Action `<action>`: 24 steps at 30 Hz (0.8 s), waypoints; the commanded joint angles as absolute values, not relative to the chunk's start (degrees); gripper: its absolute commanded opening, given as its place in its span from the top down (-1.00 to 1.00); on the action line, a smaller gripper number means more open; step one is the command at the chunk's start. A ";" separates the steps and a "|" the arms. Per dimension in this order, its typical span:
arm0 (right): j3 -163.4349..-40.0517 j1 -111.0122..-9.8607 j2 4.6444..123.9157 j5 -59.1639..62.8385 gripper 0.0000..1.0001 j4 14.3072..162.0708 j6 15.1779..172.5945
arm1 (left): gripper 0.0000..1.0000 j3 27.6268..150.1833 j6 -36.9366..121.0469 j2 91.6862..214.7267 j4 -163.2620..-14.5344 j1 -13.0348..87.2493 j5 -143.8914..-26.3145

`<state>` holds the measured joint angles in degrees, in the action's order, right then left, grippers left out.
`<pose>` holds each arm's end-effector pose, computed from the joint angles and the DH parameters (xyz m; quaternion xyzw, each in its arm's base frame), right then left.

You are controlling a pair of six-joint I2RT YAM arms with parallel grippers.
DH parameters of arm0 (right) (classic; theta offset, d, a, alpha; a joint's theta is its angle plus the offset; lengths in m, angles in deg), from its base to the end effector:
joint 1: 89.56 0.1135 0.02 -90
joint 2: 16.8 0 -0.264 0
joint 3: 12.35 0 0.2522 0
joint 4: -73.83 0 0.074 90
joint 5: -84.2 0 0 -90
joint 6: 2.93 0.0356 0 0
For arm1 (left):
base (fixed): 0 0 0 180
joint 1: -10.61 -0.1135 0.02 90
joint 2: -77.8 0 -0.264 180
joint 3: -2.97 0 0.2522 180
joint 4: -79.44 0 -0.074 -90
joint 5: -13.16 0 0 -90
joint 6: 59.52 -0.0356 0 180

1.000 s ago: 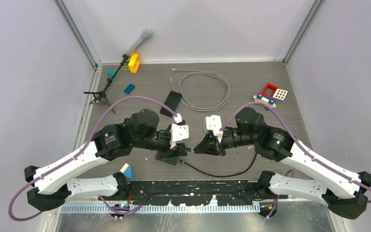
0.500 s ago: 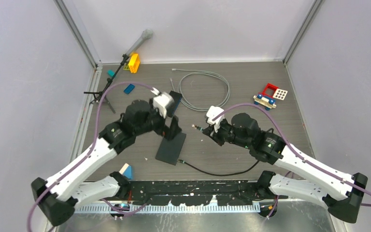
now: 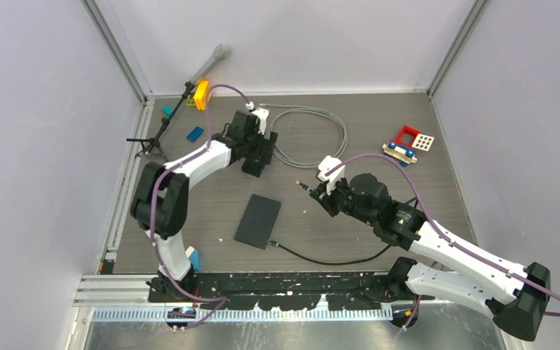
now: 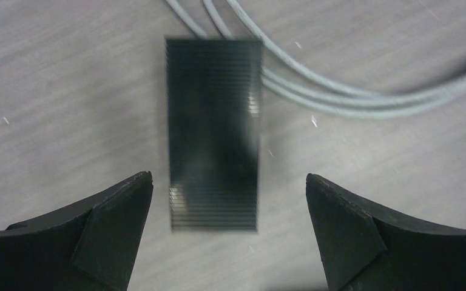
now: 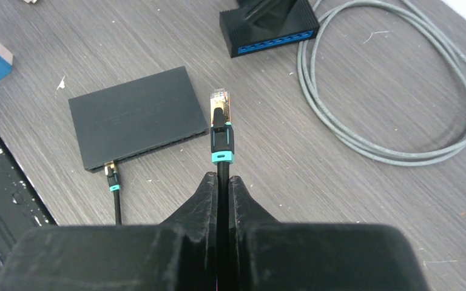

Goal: Insert the plug into the switch port
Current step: Pick up the switch port at the center of the board.

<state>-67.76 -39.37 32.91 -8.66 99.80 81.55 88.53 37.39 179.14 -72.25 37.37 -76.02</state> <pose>0.1313 0.1548 0.3020 -0.3706 0.7319 0.1982 0.5364 0.3514 -0.1766 0.2275 0.1560 0.9075 -0.1066 0.3752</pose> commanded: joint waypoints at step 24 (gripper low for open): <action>-64.57 -40.18 27.73 -2.76 0.99 97.45 85.92 | -0.99 89.73 34.03 186.60 -74.77 32.40 -83.28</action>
<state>-64.52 -39.94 28.85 -3.54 99.65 84.66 89.90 33.50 189.59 -74.33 32.34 -84.92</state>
